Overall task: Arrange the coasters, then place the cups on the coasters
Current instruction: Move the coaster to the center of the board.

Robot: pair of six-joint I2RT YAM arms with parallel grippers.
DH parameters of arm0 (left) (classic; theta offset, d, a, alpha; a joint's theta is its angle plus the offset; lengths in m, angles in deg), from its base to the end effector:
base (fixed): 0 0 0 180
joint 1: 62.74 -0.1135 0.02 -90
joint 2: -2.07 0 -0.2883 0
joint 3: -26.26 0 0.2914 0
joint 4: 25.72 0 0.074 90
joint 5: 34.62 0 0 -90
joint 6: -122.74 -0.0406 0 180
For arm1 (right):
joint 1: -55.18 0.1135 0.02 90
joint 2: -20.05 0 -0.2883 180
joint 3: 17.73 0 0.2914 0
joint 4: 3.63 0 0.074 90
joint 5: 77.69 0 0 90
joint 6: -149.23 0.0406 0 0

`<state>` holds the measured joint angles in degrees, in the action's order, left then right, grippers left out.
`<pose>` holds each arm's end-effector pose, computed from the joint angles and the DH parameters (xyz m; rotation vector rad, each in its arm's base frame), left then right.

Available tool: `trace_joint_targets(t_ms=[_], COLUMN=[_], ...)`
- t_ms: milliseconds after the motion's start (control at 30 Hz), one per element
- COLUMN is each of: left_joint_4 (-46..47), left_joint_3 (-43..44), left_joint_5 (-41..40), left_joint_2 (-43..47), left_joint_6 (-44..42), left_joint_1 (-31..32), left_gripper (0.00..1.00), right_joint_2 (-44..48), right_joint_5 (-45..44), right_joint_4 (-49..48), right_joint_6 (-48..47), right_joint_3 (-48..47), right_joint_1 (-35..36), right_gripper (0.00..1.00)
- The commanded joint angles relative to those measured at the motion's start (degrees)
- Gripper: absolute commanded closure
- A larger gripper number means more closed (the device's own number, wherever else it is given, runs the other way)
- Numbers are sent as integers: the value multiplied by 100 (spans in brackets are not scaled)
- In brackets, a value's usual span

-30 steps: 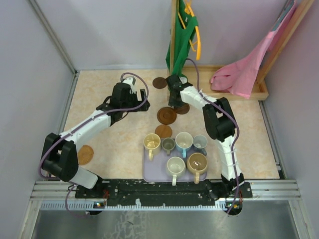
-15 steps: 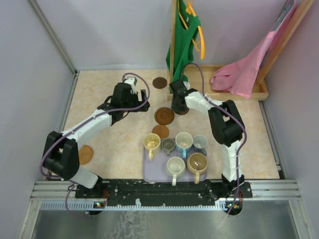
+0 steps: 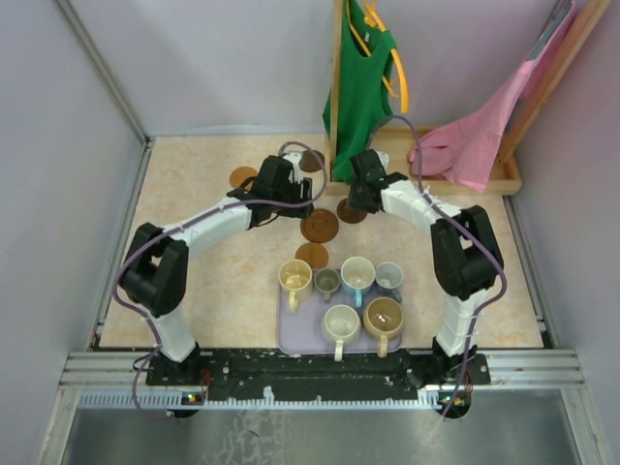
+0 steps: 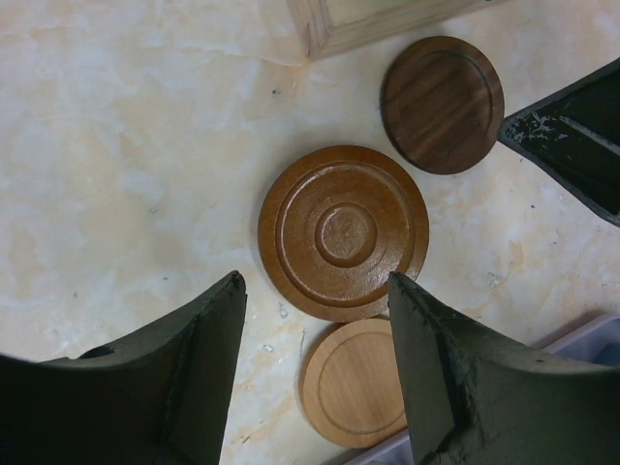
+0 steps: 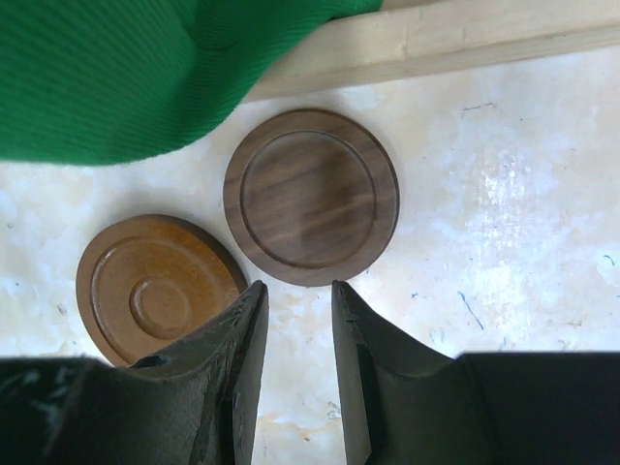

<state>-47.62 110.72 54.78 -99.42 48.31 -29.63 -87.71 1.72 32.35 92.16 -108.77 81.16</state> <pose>0.3731 -0.2428 0.2387 0.3432 2.2624 -0.4396 0.4132 0.1931 0.2136 0.2277 2.4701 0.2114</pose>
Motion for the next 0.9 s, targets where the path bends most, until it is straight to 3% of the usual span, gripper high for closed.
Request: trace_joint_targets(t_ms=[0,467,867], left_joint_4=[-140,-303,-619], left_joint_3=[326,1010,1379], left_joint_5=[56,86,44], left_joint_2=[-304,-1368,-1935], left_joint_6=[-146,-251,-192], left_joint_1=[125,437,465], left_gripper=[34,43,44], right_joint_2=[432,525,355], right_joint_5=[-75,-121,-46], right_joint_4=[-206,-222,-208], right_joint_6=[-134,-167,-206], right_joint_3=[193,454,220], right_joint_1=[-99,-241,-295], right_gripper=[66,66,66])
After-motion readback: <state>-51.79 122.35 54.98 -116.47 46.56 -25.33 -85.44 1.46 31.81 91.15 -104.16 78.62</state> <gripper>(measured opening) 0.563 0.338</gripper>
